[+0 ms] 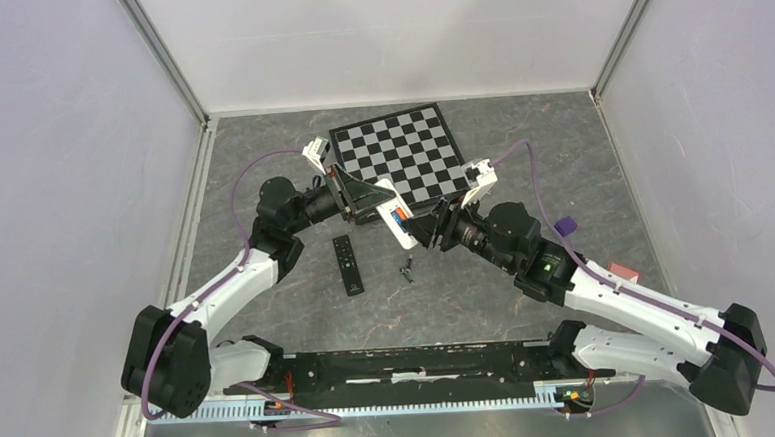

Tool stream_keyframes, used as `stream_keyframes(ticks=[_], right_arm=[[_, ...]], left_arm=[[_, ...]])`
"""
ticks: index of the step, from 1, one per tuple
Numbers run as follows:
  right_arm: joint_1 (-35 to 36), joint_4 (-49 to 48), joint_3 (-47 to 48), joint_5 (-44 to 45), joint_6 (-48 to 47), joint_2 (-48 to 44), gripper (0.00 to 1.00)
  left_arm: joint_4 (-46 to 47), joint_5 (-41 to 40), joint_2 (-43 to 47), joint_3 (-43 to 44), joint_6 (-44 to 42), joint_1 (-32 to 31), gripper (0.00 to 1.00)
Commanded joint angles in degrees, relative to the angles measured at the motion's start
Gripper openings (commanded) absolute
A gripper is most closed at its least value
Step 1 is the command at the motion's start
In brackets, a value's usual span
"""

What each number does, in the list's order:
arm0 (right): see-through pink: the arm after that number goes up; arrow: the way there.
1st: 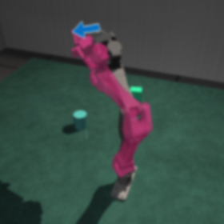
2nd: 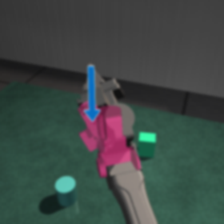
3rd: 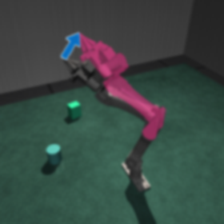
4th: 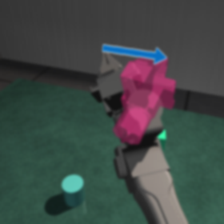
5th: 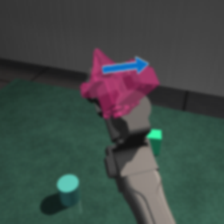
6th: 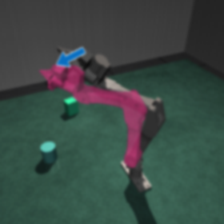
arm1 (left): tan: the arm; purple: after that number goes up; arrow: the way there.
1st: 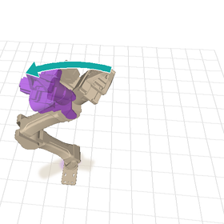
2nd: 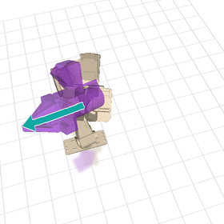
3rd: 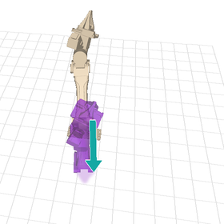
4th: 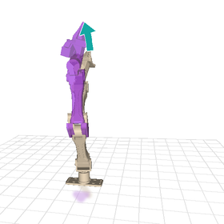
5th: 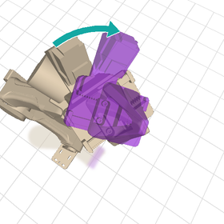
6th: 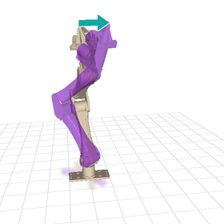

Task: Load the batteries into the remote control

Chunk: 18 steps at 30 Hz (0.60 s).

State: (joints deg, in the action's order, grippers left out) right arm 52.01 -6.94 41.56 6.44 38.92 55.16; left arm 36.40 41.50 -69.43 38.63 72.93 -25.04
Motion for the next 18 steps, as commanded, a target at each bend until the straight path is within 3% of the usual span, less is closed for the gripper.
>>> stream_keyframes(ticks=[1, 8, 11, 13, 16, 18], right_arm=[[-0.28, 0.15, 2.03, -1.74, -2.64, 1.53, 0.47], [-0.22, 0.26, 0.4, -2.57, -6.68, 3.16, 0.4], [-0.38, 0.69, 0.38, -2.33, -7.64, 3.45, 0.42], [-0.63, 0.79, 1.17, -2.49, -7.83, 2.71, 0.52], [-1.22, 0.89, 2.11, -2.54, -8.53, 0.52, 0.78], [-1.81, 1.04, 2.42, -2.39, -9.57, -1.41, 0.9]], left_arm=[[3.67, 2.27, 0.96, 2.5, -1.21, 0.24, 0.02], [5.18, 2.97, 1.09, 2.82, 0.02, 0.34, 0.02], [4.73, 3.04, 1.4, 2.75, -1.33, 0.33, 0.02], [3.33, 2.91, 1.73, 2.38, -3.3, 0.46, 0.02], [0.9, 2.02, 2.72, 1.27, -7.1, 1.06, 0.02], [-2.32, 0.67, 3.56, 0.34, -9.95, 1.83, 0.02]])
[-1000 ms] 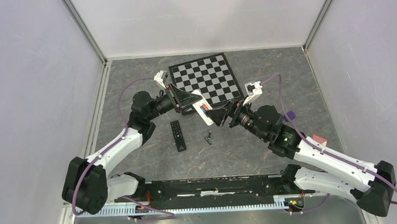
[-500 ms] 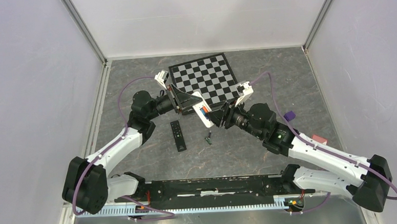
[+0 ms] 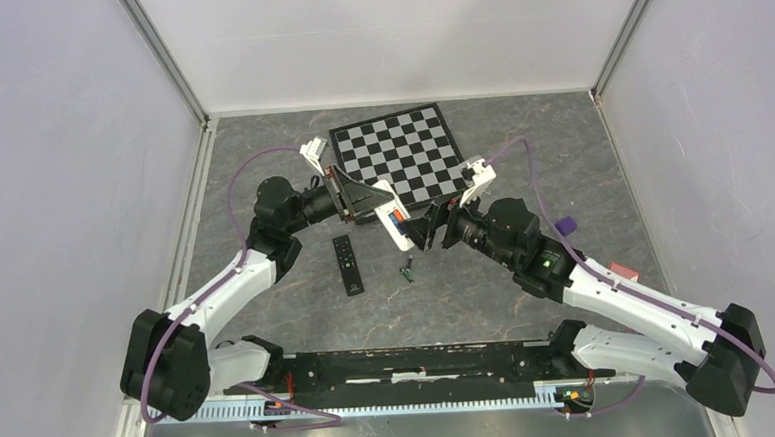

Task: Load the batteries into the remote control

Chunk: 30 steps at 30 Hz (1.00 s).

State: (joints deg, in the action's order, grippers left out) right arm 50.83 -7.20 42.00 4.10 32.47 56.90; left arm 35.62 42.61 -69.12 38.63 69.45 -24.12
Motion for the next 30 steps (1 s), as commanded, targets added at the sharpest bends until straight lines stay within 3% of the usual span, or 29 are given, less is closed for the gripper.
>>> stream_keyframes(ticks=[1, 7, 12, 15, 23, 27, 30], right_arm=[[-1.04, 1.44, 2.1, -0.28, -3.79, -3.96, 0.94], [-4.13, 7.88, 3.24, 2.81, -9.3, -5.39, 0.98], [-9.28, 22.91, 5.52, 13.26, -17.2, 1.76, 0.98], [-13.83, 27.11, 2.33, 21.24, -20.35, 4.36, 0.98], [-36.96, 27.78, -8.49, 6.5, -22.71, 8.16, 0.88], [-41.4, 27.66, -10.93, 3.31, -19.44, 8.93, 0.84], [-42.47, 27.63, -11.06, 2.44, -17.69, 10.82, 0.69]], left_arm=[[-3.4, -1.11, 3.65, -0.09, -7.72, 1.29, 0.02], [-11.26, -5.03, 5.62, -2.0, -14.35, 2.63, 0.02], [-17.18, -7.38, 7.5, -1.43, -18.19, 2.6, 0.02], [-19.88, -8.72, 8.62, -1.1, -19.88, 2.61, 0.02], [-21.03, -9.02, 9.05, -1.39, -20.77, 2.62, 0.02], [-20.95, -9.03, 8.93, -1.42, -20.84, 2.61, 0.02], [-20.77, -8.95, 8.83, -1.32, -20.85, 2.67, 0.02]])
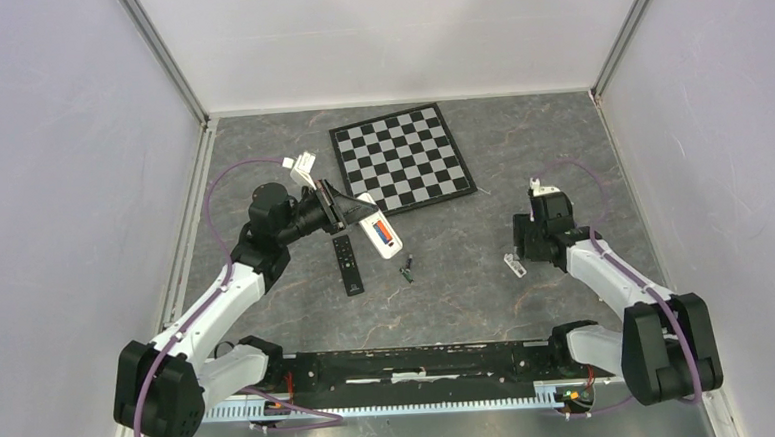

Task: Load the batteries into the remote control

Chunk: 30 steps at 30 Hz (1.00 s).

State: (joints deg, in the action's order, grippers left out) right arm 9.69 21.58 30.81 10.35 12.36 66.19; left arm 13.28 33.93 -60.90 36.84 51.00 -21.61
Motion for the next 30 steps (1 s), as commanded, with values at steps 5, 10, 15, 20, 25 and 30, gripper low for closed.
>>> stream_keyframes(ticks=[5, 10, 15, 20, 25, 30], right_arm=[[-1.43, -1.24, 0.39, -3.21, 3.84, 3.29, 0.47], [-1.4, -1.19, -0.26, -7.05, 2.1, 4.34, 0.44], [-0.32, -1.35, -0.34, -13.2, -2.54, 5.21, 0.44], [4.03, -1.29, 0.22, -13.82, -3.92, 6.48, 0.45], [7.61, -1.33, -0.97, -13.27, -2.73, 6.14, 0.43], [12.31, -0.83, -3.06, -11.52, -0.45, 3.65, 0.3]], left_arm=[[1.58, -0.27, 0.62, 0.32, -2.4, 0.1, 0.02], [1.79, -0.18, 0.49, 0.27, -2.4, 0.11, 0.02], [2.41, 0.1, -0.07, 0.42, -1.98, 0.12, 0.02], [2.63, 0.26, -0.11, 0.17, -1.7, 0.09, 0.02], [2.45, 0.11, 0.53, -0.16, -1.69, 0.16, 0.02], [2.36, -0.02, 0.62, -0.24, -1.61, 0.15, 0.02]])
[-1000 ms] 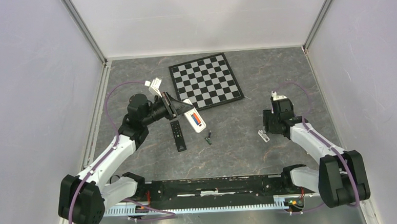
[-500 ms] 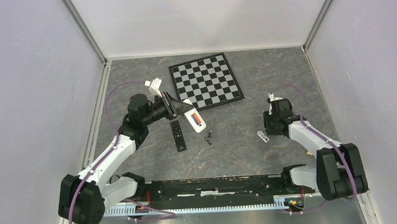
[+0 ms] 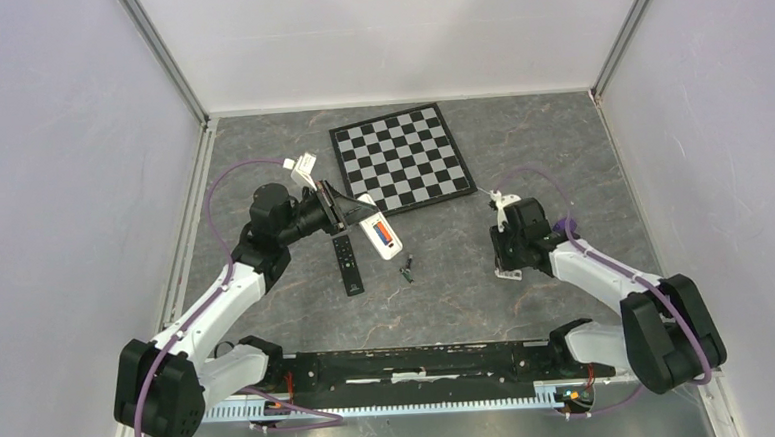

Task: Load the batteries into the remote control

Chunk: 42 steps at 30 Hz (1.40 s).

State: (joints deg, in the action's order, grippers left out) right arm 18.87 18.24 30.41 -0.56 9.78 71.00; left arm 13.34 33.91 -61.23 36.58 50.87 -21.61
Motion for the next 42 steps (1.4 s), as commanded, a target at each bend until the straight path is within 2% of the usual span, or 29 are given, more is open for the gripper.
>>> stream_keyframes(ticks=[1, 10, 15, 17, 19, 26, 32, 42], right_arm=[[3.71, 2.83, -3.1, -0.59, 2.69, -1.51, 0.29], [5.34, 6.46, -4.05, 2.06, 8.46, -5.98, 0.26], [5.38, 7.34, -0.14, 7.79, 13.38, -8.42, 0.58], [5.34, 7.43, 0.78, 9.65, 15.73, -8.4, 0.66], [5.33, 7.7, 0.28, 11.55, 20.01, -8.94, 0.7], [5.19, 8.63, -3.89, 13.53, 36.44, -13.74, 0.71], [4.86, 12.19, -6.65, 13.37, 47.82, -14.4, 0.73], [1.36, 20.22, 0.43, 13.07, 44.05, -9.86, 0.75]], left_arm=[[2.29, 0.04, 1.07, 0.0, -1.48, 0.14, 0.02], [2.12, -0.16, 1.54, -0.37, -1.65, 0.11, 0.02], [2.12, -0.5, 1.59, -0.36, -1.74, 0.09, 0.02], [1.91, -0.56, 1.75, -0.22, -1.91, 0.09, 0.02], [1.24, -0.96, 2.05, -0.15, -2.22, 0.12, 0.02], [0.1, -2.36, 3.05, -0.28, -2.77, 0.14, 0.02], [0.02, -2.93, 2.93, -0.17, -2.8, 0.15, 0.02], [0.02, -4.11, 2.92, -0.72, -3.1, 0.14, 0.02]])
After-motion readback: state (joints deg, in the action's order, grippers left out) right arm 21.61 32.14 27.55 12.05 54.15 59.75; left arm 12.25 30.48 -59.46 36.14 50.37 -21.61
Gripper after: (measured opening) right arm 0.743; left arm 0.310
